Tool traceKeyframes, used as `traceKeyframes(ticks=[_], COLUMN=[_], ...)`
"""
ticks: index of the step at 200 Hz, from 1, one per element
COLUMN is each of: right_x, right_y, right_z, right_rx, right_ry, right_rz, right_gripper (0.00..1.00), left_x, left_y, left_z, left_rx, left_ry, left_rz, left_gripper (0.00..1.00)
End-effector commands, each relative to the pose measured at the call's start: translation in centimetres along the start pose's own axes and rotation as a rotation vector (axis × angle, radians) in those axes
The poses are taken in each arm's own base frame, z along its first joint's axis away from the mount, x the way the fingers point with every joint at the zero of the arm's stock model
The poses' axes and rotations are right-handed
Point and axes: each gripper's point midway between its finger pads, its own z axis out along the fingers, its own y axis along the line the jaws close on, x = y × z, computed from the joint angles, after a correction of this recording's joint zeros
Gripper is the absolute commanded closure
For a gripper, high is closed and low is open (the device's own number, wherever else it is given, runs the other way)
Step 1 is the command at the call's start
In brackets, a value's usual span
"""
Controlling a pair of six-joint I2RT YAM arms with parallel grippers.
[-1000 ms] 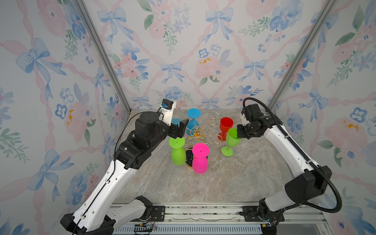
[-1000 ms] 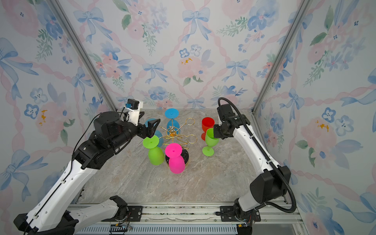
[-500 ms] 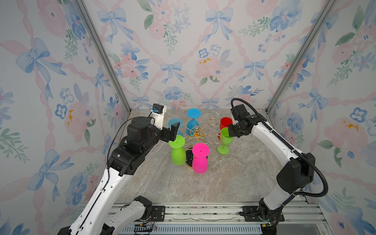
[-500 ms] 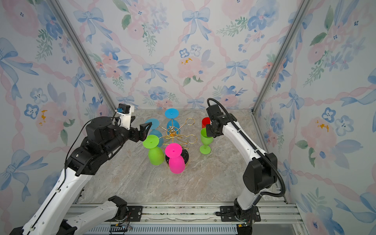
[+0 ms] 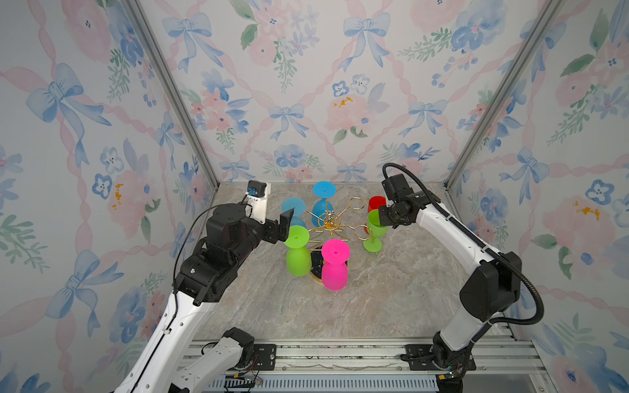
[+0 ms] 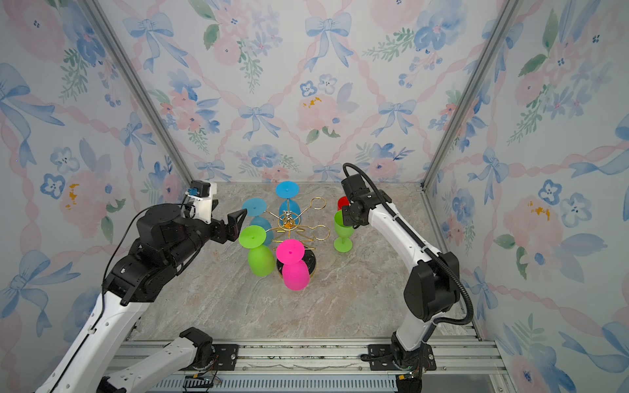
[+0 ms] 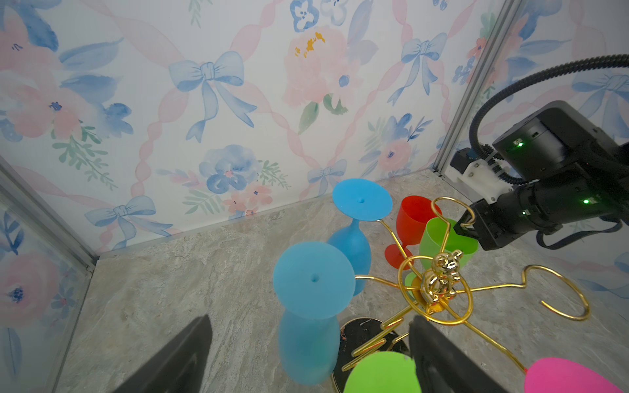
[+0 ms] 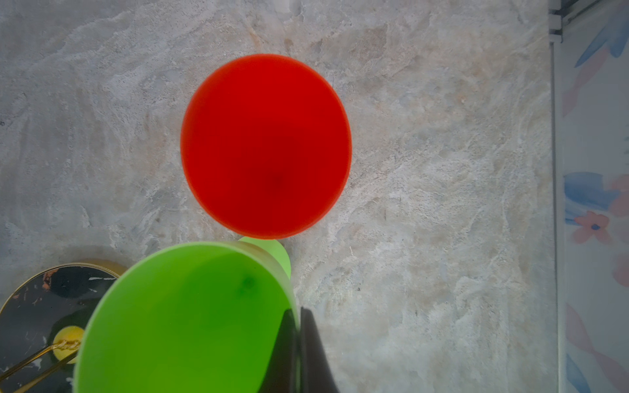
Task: Take the wine glass off the wine glass rack
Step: Place the wine glass at the center of the table.
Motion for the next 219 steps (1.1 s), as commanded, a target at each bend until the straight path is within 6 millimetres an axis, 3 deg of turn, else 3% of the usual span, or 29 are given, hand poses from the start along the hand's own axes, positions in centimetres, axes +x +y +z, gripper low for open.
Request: traceKeyframes(ticks=[1,167,219], right_x=[0.3,2.0,1.9], right_y=[0.1,-0.7,-1.0], right_z=[0.8,1.1,1.0], right_rx=[0.023,0.024,0.026], right_ry=[0.003,0.008,0.001], right_rz=[-0.005,0.027,0.035], right_gripper=[1.00,1.00,0.93], left_x=[0.4,-0.2,-0.2], left_y=[0.7,1.2,1.2], left_z=[-0.6,-2.0,-2.2], left_rx=[-0.030,-0.053,-0.054], left_ry=[0.002,-0.022,-0.027], left_rz=[0.012,0.016,0.015], left_gripper=[0.08,0.07,0.07])
